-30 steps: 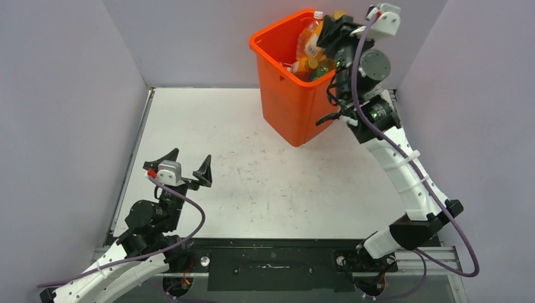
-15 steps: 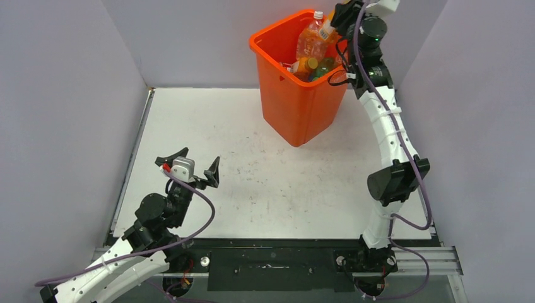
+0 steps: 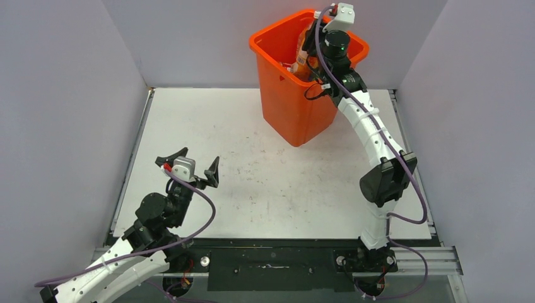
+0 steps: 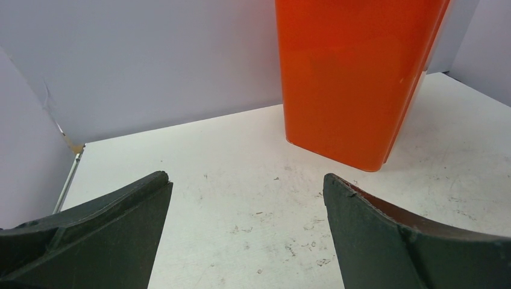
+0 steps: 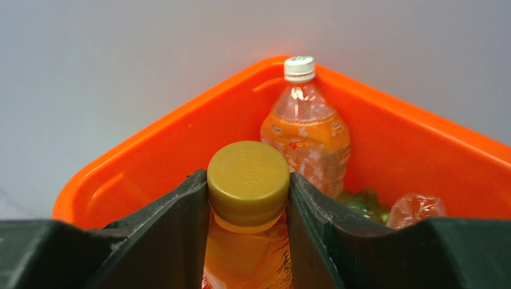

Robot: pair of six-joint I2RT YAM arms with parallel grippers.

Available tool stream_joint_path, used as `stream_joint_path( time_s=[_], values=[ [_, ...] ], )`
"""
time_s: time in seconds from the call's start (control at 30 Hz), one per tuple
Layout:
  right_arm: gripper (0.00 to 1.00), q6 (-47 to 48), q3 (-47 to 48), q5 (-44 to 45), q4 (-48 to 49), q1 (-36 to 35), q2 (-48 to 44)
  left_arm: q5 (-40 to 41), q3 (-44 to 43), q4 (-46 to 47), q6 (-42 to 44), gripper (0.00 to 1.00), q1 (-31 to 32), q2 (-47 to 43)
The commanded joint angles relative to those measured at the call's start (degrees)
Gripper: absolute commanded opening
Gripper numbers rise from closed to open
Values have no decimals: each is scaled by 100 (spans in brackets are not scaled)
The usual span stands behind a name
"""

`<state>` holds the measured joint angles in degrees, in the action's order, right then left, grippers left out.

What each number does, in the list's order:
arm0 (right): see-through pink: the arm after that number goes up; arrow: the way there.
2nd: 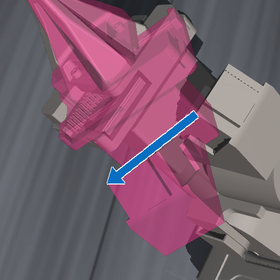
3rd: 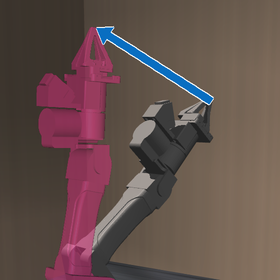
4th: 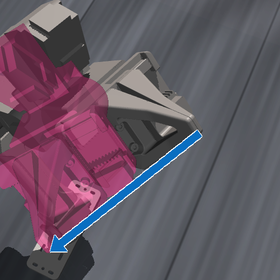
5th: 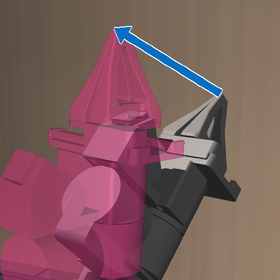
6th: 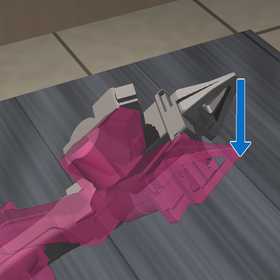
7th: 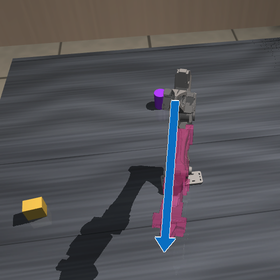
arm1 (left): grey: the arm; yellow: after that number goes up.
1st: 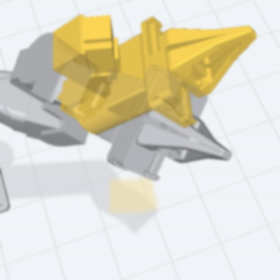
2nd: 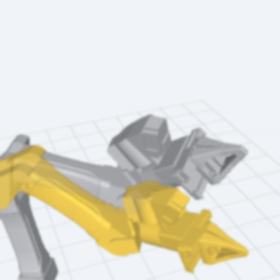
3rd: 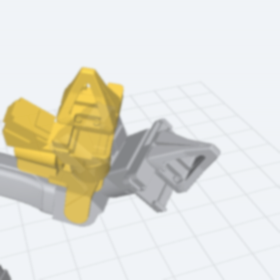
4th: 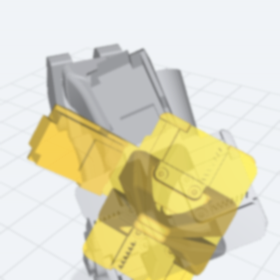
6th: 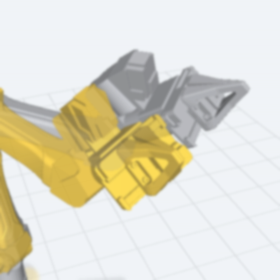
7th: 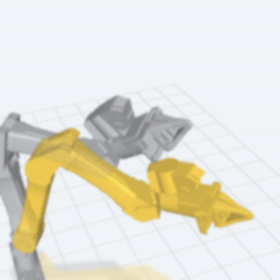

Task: Put the plastic bottles in the bin
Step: Place the plastic bottle in the trash bin.

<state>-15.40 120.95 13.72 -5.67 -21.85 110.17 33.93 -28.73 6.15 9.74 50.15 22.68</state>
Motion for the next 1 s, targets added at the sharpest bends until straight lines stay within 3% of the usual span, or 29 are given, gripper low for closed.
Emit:
stream_joint_path(
  time_s=[0.0, 0.4, 0.63, 0.73, 0.83, 0.97],
  values=[
    [5, -54, 666, -355, -265, 6, 228, -29, -27, 148, 94, 96, -26, -65],
    [6, -455, 1032, -704, -685, -43, 637, -116, -17, 133, 116, 96, -19, -64],
    [62, -457, 1025, -568, -795, -74, 603, -67, -27, 123, 91, 96, -14, -79],
    [80, -512, 1106, -529, -808, -83, 507, -39, -19, 132, 90, 96, -14, -83],
    [89, -623, 1229, -423, -883, -92, 340, -57, -19, 132, 90, 96, -14, -79],
    [93, -816, 1253, -131, -1032, -74, -181, -86, -18, 132, 89, 96, -14, -64]
  ],
)
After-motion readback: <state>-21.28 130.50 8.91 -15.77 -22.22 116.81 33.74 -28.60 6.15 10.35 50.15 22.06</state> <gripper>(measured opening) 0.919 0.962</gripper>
